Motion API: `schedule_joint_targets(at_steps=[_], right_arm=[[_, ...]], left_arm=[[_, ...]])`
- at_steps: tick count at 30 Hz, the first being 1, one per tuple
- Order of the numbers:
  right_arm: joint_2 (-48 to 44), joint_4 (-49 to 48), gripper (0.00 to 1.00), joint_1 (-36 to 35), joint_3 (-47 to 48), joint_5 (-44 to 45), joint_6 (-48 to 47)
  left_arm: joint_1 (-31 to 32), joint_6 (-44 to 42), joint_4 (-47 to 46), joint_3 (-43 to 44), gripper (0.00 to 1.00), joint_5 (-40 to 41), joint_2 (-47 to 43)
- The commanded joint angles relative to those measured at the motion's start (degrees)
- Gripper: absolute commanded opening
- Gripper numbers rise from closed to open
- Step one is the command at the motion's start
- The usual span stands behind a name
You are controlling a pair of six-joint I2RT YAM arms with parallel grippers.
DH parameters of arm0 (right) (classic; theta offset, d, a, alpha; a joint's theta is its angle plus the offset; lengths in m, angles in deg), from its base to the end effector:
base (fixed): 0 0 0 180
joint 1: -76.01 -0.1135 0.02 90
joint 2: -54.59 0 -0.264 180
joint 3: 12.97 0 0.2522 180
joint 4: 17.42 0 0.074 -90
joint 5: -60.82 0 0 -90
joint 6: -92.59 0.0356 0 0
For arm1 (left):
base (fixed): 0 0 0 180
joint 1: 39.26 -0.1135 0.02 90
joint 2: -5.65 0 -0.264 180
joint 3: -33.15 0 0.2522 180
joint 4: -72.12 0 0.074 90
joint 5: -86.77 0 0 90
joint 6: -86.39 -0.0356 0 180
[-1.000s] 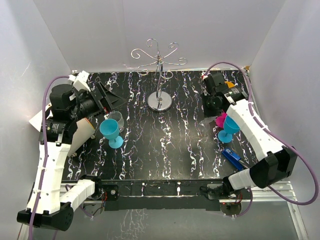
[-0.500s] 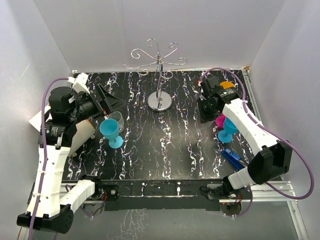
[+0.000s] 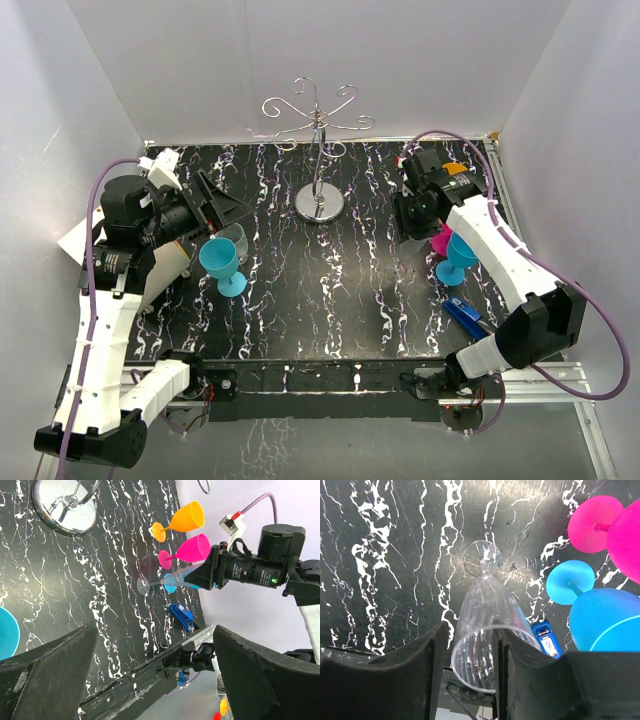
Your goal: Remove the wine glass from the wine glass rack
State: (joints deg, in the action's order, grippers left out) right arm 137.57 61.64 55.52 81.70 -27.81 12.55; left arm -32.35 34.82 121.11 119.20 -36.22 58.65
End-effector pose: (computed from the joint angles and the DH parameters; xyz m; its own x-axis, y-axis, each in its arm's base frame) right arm 0.2597 0.0961 0.3255 -0.9106 -0.1557 -0.3828 -0.1866 0.9814 0.0448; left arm 0.1688 -0.0400 0.4334 -0.5994 -0.4525 -0.6603 0.3168 0.6235 -0.7148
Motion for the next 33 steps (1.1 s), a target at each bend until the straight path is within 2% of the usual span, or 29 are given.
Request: schedule_joint_targets(at_steps=[1,5,8,12,18,23,27,33], right_arm=[[-3.16,-0.56,0.42,0.28,5.83,2.08,-0.53],[-6.21,-1.34,0.54,0.34,8.22,0.5,-1.21],[-8.61,-2.29,0.59,0.29,9.93,-0.13,-1.93],[-14.41,-8.0,0.69,0.31,10.91,0.52,-2.27],[-26.2,-20.4,0.97,0.28,7.44,2.08,-1.72],[-34.64,-28.76,0.98,0.29,4.62,0.44,-2.24],[-38.85,-31.73,0.98,0.28,3.33,-0.17,-1.16],[-39.93,-31.19,0.98,0.28,2.65,3.14,1.15]], left_arm=[[-0.15,-0.03,-0.1,0.1,0.99,-1.01,-0.38],[-0.15,-0.34,-0.41,0.76,0.99,0.04,0.14],[-0.13,-1.11,0.06,2.19,0.99,1.33,1.0],[-0.13,-4.65,2.85,6.81,0.99,6.14,2.61],[-0.15,-11.43,5.8,18.09,0.99,17.63,3.95],[-0.11,-15.4,-0.27,20.73,0.99,27.72,-1.34],[-0.15,-15.74,-6.86,17.59,0.99,29.81,-7.41],[0.09,-18.37,-5.04,18.16,0.99,32.59,-8.88]])
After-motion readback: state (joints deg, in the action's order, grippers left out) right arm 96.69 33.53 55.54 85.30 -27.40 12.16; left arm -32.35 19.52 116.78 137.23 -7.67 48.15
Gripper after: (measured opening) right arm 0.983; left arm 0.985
